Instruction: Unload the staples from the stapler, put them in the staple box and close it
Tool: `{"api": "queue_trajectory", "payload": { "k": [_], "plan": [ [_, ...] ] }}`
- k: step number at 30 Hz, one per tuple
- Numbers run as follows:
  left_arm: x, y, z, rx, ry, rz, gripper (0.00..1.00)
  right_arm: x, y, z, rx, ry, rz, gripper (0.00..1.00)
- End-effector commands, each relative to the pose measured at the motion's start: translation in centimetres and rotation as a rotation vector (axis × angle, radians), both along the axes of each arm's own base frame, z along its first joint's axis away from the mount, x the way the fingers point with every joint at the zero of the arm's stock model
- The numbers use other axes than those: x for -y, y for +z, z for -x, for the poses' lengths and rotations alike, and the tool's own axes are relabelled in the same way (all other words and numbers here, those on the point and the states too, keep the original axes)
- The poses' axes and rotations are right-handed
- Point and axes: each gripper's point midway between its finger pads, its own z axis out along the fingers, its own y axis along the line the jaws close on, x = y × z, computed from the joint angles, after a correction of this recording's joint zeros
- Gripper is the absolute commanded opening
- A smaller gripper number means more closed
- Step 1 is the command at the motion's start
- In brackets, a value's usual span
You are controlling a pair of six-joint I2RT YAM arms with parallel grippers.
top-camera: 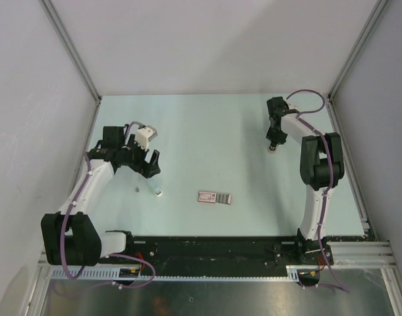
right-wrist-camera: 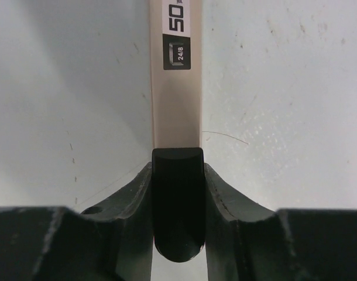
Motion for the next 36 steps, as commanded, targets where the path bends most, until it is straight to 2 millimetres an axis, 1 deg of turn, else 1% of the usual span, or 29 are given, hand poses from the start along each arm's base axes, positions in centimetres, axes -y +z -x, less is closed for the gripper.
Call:
{"api": "queue_trajectory", "payload": {
  "k": [1, 3, 5, 7, 9, 13, 16, 18, 21, 23, 25, 28, 29, 32, 36],
  "plan": [
    [0.6, 0.6, 0.2, 0.034, -0.010, -0.001, 0.95, -1.3, 1.7, -1.1, 0.049, 0.031, 0.008, 0.14],
    [0.6, 0.3, 0.1, 0.024, 0.004, -0.021, 0.95, -2.9, 2.1, -0.8, 0.057, 0.064, -0.003, 0.04],
    [0.9, 0.0, 0.1, 0.016, 0.005, -0.031, 0.93, -5.3, 2.7, -0.4, 0.071, 0.103, -0.027, 0.01],
    [1.6, 0.0, 0.2, 0.010, -0.007, -0.026, 0.91, -8.6, 3.7, 0.2, 0.098, 0.154, -0.083, 0.00],
    [2.5, 0.0, 0.4, 0.004, -0.030, -0.019, 0.89, -12.5, 4.8, 1.0, 0.126, 0.210, -0.140, 0.00],
    [4.3, 0.5, 0.7, -0.007, -0.074, 0.013, 0.90, -20.3, 7.7, 3.2, 0.196, 0.312, -0.244, 0.00],
    [5.6, 0.8, 1.1, -0.022, -0.105, 0.052, 0.92, -24.8, 9.6, 5.1, 0.241, 0.354, -0.338, 0.00],
    [6.2, 0.9, 1.7, -0.040, -0.119, 0.086, 0.89, -27.3, 10.7, 6.3, 0.268, 0.379, -0.404, 0.00],
    [6.9, 0.8, 2.2, -0.072, -0.127, 0.124, 0.77, -30.3, 11.5, 8.0, 0.277, 0.405, -0.481, 0.00],
    [7.3, 0.6, 2.5, -0.094, -0.135, 0.146, 0.74, -32.1, 12.1, 9.1, 0.285, 0.420, -0.527, 0.00],
    [7.7, 0.5, 2.7, -0.114, -0.148, 0.167, 0.77, -33.6, 12.8, 10.2, 0.291, 0.432, -0.569, 0.00],
    [8.3, 0.3, 3.1, -0.139, -0.176, 0.201, 0.89, -35.4, 13.7, 11.7, 0.301, 0.446, -0.618, 0.00],
    [8.5, 0.3, 3.3, -0.145, -0.186, 0.211, 0.91, -35.9, 14.1, 12.1, 0.305, 0.451, -0.634, 0.00],
    [8.9, 0.2, 3.5, -0.159, -0.211, 0.234, 0.92, -37.5, 15.0, 13.7, 0.310, 0.468, -0.682, 0.00],
    [9.0, -0.3, 3.1, -0.175, -0.213, 0.235, 0.92, -38.9, 15.8, 15.4, 0.314, 0.480, -0.737, 0.00]
  ]
}}
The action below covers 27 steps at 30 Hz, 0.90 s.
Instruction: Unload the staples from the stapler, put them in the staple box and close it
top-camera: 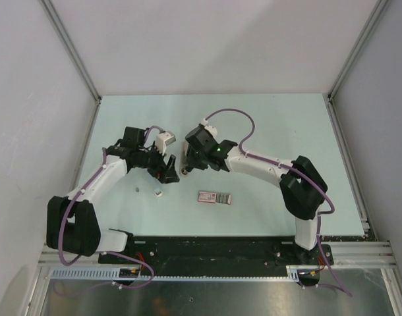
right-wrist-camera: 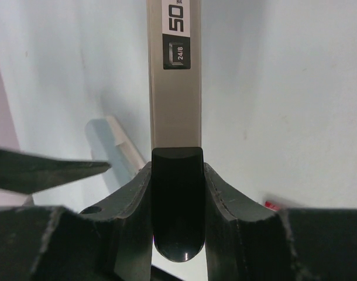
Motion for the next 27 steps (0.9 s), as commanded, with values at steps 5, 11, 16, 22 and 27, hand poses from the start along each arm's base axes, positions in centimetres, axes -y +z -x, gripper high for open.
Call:
{"api": "queue_trajectory", "payload": {
  "k": [5, 11, 16, 22, 27],
  "plan": [
    [1.2, -0.2, -0.5, -0.027, -0.036, 0.045, 0.89, -4.0, 8.3, 2.1, 0.096, 0.003, -0.278, 0.00],
    [1.2, -0.9, -0.5, -0.041, -0.047, 0.041, 0.77, -4.8, 8.2, 2.9, 0.089, 0.022, -0.298, 0.00],
    [1.0, -0.8, -0.6, -0.015, -0.056, 0.030, 0.59, -5.3, 7.7, 3.3, 0.071, 0.039, -0.302, 0.00],
    [0.6, -0.9, -0.5, 0.014, -0.065, 0.008, 0.39, -5.3, 7.0, 4.0, 0.044, 0.059, -0.297, 0.00],
    [0.4, -0.7, -0.7, 0.045, -0.075, -0.003, 0.18, -5.2, 6.2, 4.7, 0.017, 0.080, -0.292, 0.00]
  ]
}}
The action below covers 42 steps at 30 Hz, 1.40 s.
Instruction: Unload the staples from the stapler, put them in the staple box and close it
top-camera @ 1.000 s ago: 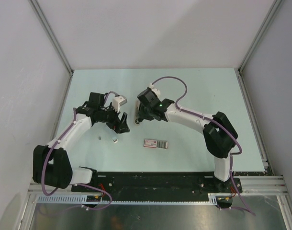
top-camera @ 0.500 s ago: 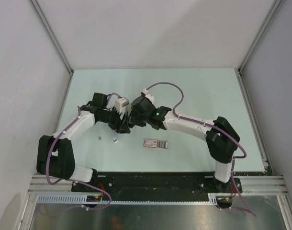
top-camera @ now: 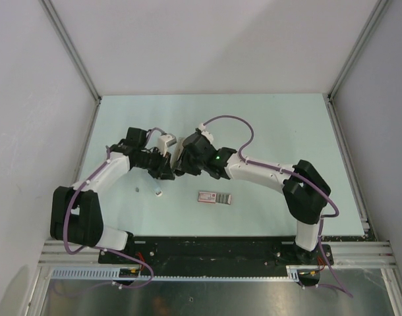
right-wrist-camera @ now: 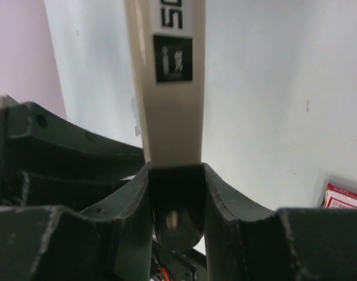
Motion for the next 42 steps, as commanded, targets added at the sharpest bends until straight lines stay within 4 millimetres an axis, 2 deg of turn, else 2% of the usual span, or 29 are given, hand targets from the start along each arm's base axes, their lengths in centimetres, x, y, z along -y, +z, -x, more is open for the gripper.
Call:
{"api": "queue_trajectory", "payload": {
  "k": [1, 3, 5, 14, 20, 24, 27, 33, 42],
  "plan": [
    [0.3, 1.6, -1.1, 0.136, -0.054, 0.003, 0.12, -1.4, 4.1, 1.2, 0.036, 0.064, -0.122, 0.00],
    [0.2, 1.8, -1.2, 0.156, -0.063, -0.004, 0.04, -1.3, 3.6, 1.6, 0.024, 0.078, -0.116, 0.00],
    [-0.1, 1.6, -1.2, 0.172, -0.068, -0.021, 0.01, -1.0, 3.0, 2.0, 0.014, 0.091, -0.104, 0.00],
    [-2.6, 0.2, -2.3, 0.282, -0.085, -0.182, 0.00, 1.8, -0.3, 2.8, 0.000, 0.188, -0.016, 0.00],
    [-4.6, -0.1, -4.1, 0.394, -0.056, -0.303, 0.00, 3.6, -2.4, 3.0, 0.004, 0.311, 0.071, 0.00],
    [-6.2, -0.3, -6.0, 0.498, -0.036, -0.410, 0.00, 5.8, -3.7, 2.5, 0.021, 0.364, 0.162, 0.00],
    [-7.2, -0.7, -6.9, 0.570, -0.058, -0.511, 0.00, 8.1, -4.7, 1.8, 0.035, 0.386, 0.258, 0.00],
    [-8.8, -1.6, -7.9, 0.695, -0.156, -0.717, 0.00, 12.1, -5.5, 0.5, 0.052, 0.360, 0.388, 0.00],
    [-9.4, -1.4, -8.8, 0.862, -0.243, -0.898, 0.00, 14.0, -5.7, 0.4, 0.065, 0.364, 0.443, 0.00]
  ]
}}
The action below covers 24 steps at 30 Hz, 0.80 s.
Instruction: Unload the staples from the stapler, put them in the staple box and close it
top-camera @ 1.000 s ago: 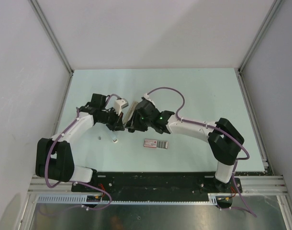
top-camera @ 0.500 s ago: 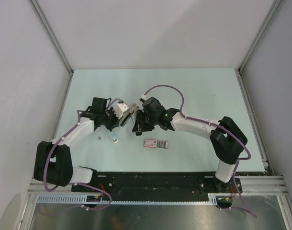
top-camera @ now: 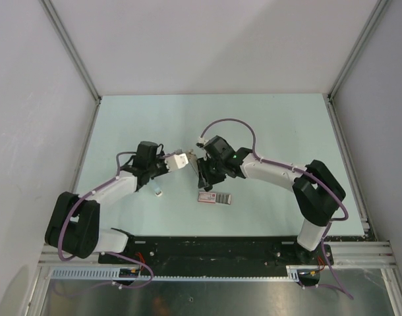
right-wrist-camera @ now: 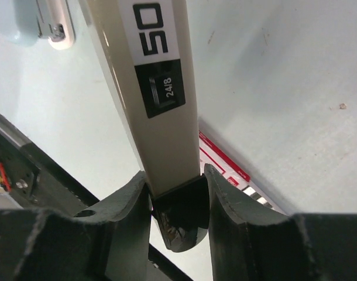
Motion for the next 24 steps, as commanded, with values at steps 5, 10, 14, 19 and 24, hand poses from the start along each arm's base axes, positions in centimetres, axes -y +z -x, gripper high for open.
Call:
{"api": "queue_trajectory", "payload": {
  "k": [5, 10, 14, 19, 24],
  "plan": [
    [-3.4, 1.8, -1.1, 0.262, -0.053, -0.322, 0.00, 5.5, 0.8, -3.1, 0.089, -0.167, 0.138, 0.00],
    [-3.6, 1.9, -1.0, 0.298, -0.074, -0.360, 0.00, 5.9, 1.0, -3.2, 0.087, -0.166, 0.132, 0.00],
    [-3.4, 2.3, -1.0, 0.344, -0.107, -0.401, 0.00, 6.5, 1.2, -3.7, 0.091, -0.180, 0.130, 0.00],
    [-2.5, 3.1, -0.7, 0.417, -0.164, -0.449, 0.00, 7.6, 2.0, -4.5, 0.128, -0.205, 0.148, 0.00],
    [-1.3, 3.2, -0.1, 0.478, -0.226, -0.483, 0.00, 8.2, 2.5, -4.9, 0.184, -0.205, 0.183, 0.00]
  ]
}}
